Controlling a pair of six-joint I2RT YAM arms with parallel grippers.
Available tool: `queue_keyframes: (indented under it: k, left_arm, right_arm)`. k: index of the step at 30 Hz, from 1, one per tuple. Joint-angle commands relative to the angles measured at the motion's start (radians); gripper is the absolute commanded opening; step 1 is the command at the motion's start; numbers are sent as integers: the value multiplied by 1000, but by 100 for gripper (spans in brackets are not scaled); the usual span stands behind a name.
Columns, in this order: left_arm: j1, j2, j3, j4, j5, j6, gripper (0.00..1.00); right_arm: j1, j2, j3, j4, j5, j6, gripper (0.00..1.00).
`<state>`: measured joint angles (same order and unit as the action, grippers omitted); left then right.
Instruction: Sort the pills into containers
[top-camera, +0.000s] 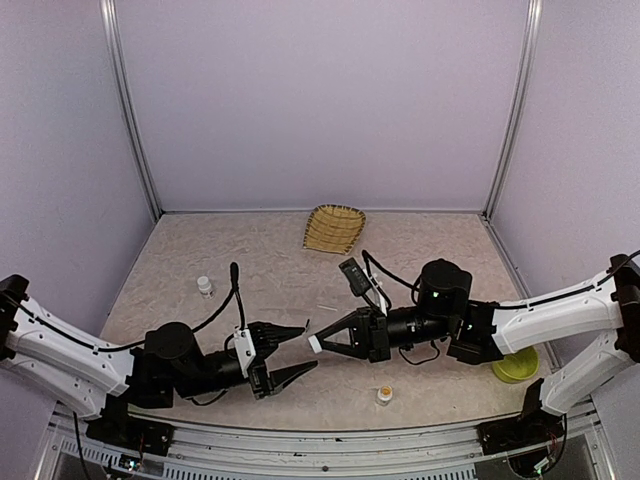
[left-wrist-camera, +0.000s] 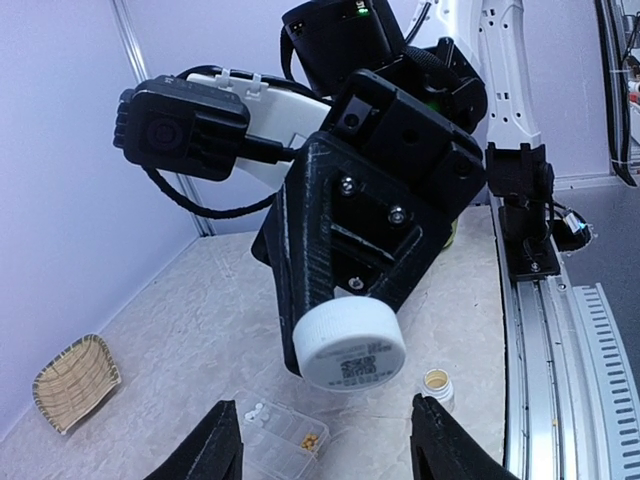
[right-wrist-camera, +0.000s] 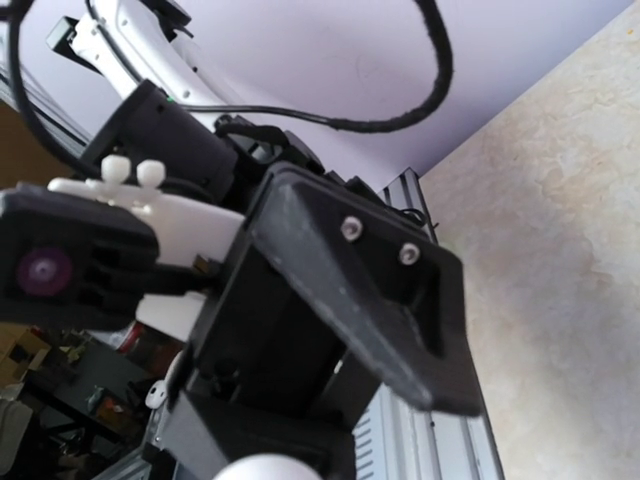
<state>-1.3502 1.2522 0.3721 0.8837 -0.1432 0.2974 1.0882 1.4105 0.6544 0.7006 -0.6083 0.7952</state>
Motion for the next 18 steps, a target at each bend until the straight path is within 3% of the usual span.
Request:
queue_keyframes:
  k: [1, 9, 18]
  left_arm:
    - [-12, 10, 36, 43, -24, 16, 56]
    - [-13, 14, 44, 60, -23, 25, 55]
    - [-14, 22, 53, 44, -14, 24, 46]
  right_arm:
    - [9, 17, -13, 21, 10, 1, 0]
    - [11, 34, -11, 25, 8, 2, 0]
    - [10, 41, -12, 30, 5, 2, 0]
